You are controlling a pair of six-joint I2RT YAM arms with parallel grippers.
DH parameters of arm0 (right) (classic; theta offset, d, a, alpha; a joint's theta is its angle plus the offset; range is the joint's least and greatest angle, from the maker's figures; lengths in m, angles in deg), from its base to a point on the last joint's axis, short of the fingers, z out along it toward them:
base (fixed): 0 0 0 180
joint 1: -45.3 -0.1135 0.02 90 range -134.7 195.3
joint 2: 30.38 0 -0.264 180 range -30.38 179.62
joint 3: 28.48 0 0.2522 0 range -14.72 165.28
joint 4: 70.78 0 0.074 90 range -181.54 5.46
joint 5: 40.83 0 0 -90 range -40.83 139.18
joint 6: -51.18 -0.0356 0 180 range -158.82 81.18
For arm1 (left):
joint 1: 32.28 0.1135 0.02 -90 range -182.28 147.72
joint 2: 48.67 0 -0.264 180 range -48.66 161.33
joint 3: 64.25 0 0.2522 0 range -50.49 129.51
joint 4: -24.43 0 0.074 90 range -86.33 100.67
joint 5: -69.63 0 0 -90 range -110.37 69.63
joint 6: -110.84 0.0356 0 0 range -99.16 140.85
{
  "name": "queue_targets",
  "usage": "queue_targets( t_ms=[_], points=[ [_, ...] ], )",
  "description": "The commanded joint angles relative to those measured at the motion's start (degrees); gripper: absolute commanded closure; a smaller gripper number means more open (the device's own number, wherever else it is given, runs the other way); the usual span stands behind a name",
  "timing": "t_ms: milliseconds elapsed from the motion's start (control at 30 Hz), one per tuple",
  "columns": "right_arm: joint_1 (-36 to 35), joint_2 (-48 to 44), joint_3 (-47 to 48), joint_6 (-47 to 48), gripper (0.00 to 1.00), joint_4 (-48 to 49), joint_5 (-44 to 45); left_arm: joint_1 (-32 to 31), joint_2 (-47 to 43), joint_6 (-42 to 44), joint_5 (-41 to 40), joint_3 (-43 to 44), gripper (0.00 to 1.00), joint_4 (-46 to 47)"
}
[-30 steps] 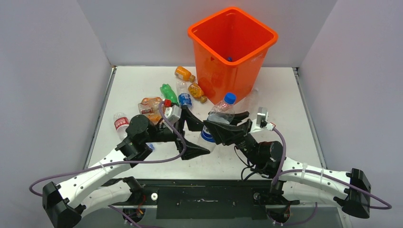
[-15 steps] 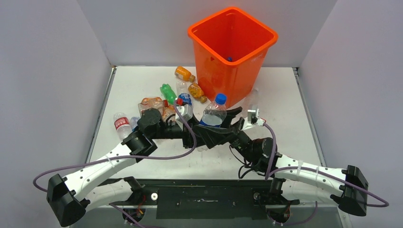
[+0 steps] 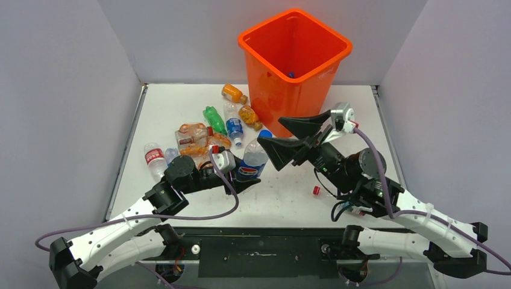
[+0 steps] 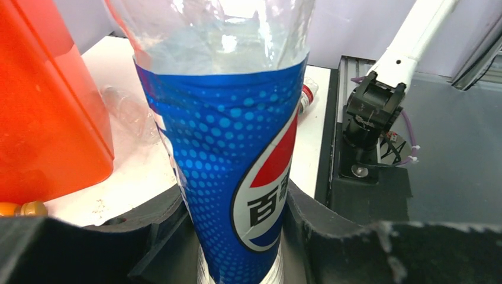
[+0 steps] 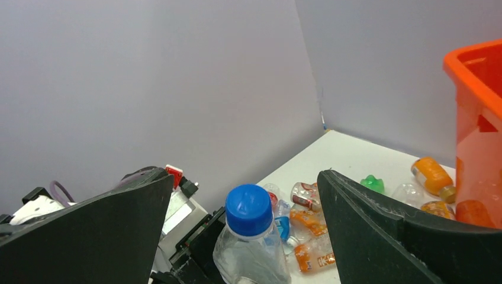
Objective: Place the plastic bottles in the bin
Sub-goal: Place the plastic bottle in the trash bin.
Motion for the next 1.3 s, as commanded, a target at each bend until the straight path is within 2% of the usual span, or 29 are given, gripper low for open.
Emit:
queue_targets(
  t_ms=[0, 233, 333, 467, 500, 533, 567, 600, 633, 667, 700, 800, 867, 933, 1100, 1167, 1267],
  points=[
    [-0.33, 3.97, 7.11, 2.97, 0.0, -14.79, 3.5, -0.32, -0.63, 2.84, -2.72, 0.35, 0.94, 1.14],
    [-0.28, 7.22, 9.01, 1.9, 0.27, -15.55, 4.48, -0.4, -1.19, 2.82, -2.57, -0.2, 0.95, 1.48],
    [-0.23, 7.85, 8.97, 1.65, 0.41, -14.94, 4.64, -0.4, -1.24, 2.84, -2.44, -0.34, 0.95, 1.67],
    [-0.27, 7.7, 8.71, 1.75, 0.69, -14.28, 4.7, -0.73, -1.47, 2.81, -2.38, -0.66, 0.95, 1.68],
    [-0.27, 7.35, 8.47, 2.09, 0.79, -13.75, 4.49, -0.85, -1.62, 2.79, -2.49, -0.85, 0.94, 1.67],
    [-0.25, 6.98, 8.33, 2.37, 0.88, -13.38, 4.49, -0.92, -1.75, 2.81, -2.57, -0.97, 0.88, 1.67],
    [-0.22, 6.7, 8.55, 2.51, 0.94, -13.24, 4.78, -1.05, -1.96, 3.56, -2.76, -1.22, 0.73, 1.79],
    [-0.26, 6.52, 9.0, 2.88, 0.95, -13.24, 5.29, -1.25, -2.21, 4.25, -3.45, -1.64, 0.47, 2.15],
    [-0.26, 6.44, 9.76, 3.58, 0.95, -13.29, 5.97, -1.37, -2.63, 4.29, -4.17, -1.98, 0.33, 2.64],
    [-0.27, 6.52, 10.94, 4.63, 0.95, -13.6, 7.23, -1.42, -3.09, 4.14, -4.92, -2.36, 0.08, 3.22],
    [-0.27, 6.77, 12.67, 5.95, 0.95, -13.97, 8.81, -1.44, -3.65, 3.97, -5.89, -2.74, 0.02, 3.82],
    [-0.18, 7.54, 17.3, 11.75, 0.95, -11.72, 16.48, -1.33, -5.81, 3.84, -10.08, -4.35, 0.04, 6.36],
    [-0.11, 7.32, 17.85, 16.61, 0.95, -4.02, 22.85, -1.28, -7.28, 4.27, -13.38, -5.68, 0.04, 8.2],
    [0.1, 7.62, 17.14, 22.58, 0.95, 8.66, 28.41, -1.32, -8.74, 4.88, -16.09, -6.61, 0.04, 9.25],
    [2.49, 14.26, 24.52, 33.52, 0.95, 22.86, 30.04, -1.59, -10.81, 5.72, -19.41, -8.36, 0.04, 10.32],
    [6.37, 18.42, 28.91, 34.91, 0.95, 25.0, 29.71, -1.58, -10.62, 5.76, -19.9, -8.34, 0.04, 10.57],
    [16.7, 25.18, 34.94, 32.49, 0.95, 26.0, 30.31, -1.55, -10.15, 5.74, -20.51, -8.01, 0.04, 10.27]
  ],
)
